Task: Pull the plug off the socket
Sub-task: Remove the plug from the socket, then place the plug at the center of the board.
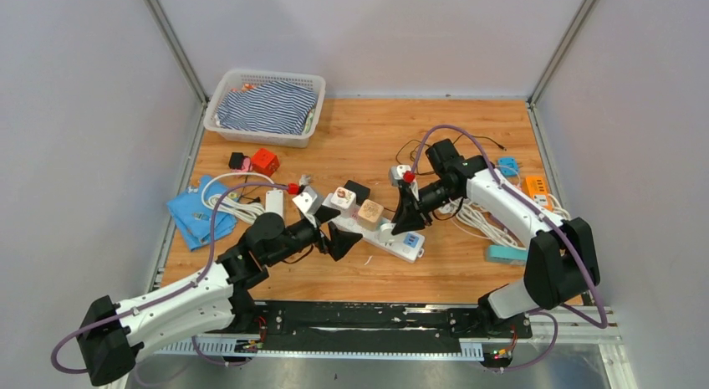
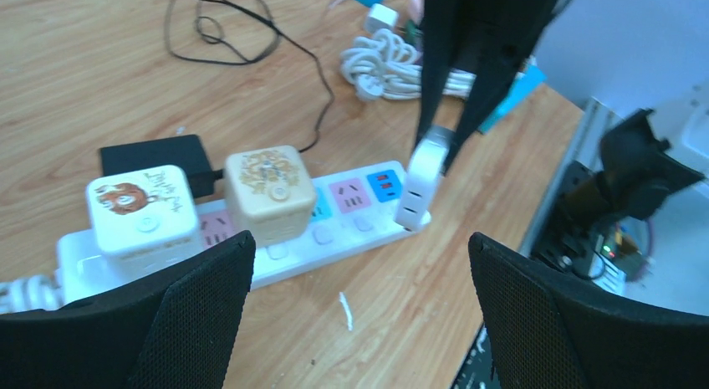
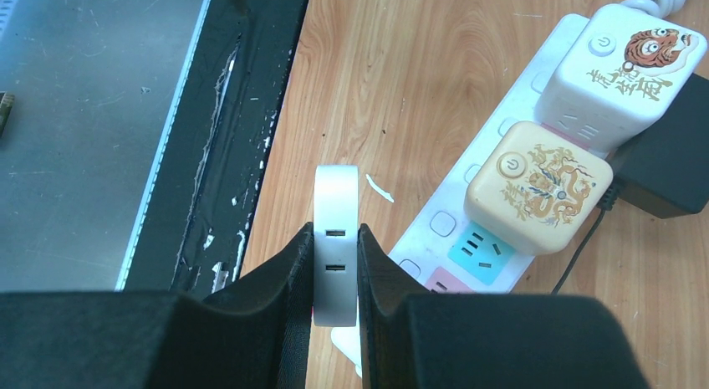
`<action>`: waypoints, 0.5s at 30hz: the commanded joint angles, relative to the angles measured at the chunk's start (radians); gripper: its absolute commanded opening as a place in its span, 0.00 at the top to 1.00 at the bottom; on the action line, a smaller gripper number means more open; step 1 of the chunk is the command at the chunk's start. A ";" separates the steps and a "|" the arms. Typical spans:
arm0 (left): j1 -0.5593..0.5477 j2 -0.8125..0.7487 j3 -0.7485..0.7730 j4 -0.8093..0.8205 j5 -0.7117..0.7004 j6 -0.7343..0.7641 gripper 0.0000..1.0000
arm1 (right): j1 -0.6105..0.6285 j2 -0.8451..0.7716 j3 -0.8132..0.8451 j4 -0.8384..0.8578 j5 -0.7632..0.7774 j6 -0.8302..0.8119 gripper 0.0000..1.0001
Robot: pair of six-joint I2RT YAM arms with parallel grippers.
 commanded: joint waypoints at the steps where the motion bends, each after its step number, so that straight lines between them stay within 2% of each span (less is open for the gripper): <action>1: -0.005 -0.038 -0.035 0.022 0.191 -0.010 0.00 | -0.013 0.023 0.033 -0.035 -0.052 0.001 1.00; 5: -0.005 -0.077 -0.077 0.078 0.232 -0.016 0.00 | -0.011 0.036 0.041 -0.048 -0.061 -0.001 1.00; 9: -0.005 -0.097 -0.133 0.201 0.274 -0.031 0.00 | -0.011 0.043 0.048 -0.057 -0.074 0.000 1.00; 12: -0.007 -0.080 -0.181 0.342 0.302 -0.046 0.00 | -0.011 0.045 0.051 -0.063 -0.081 0.001 1.00; 15: -0.007 -0.047 -0.242 0.551 0.347 -0.033 0.00 | -0.011 0.041 0.052 -0.065 -0.085 0.001 1.00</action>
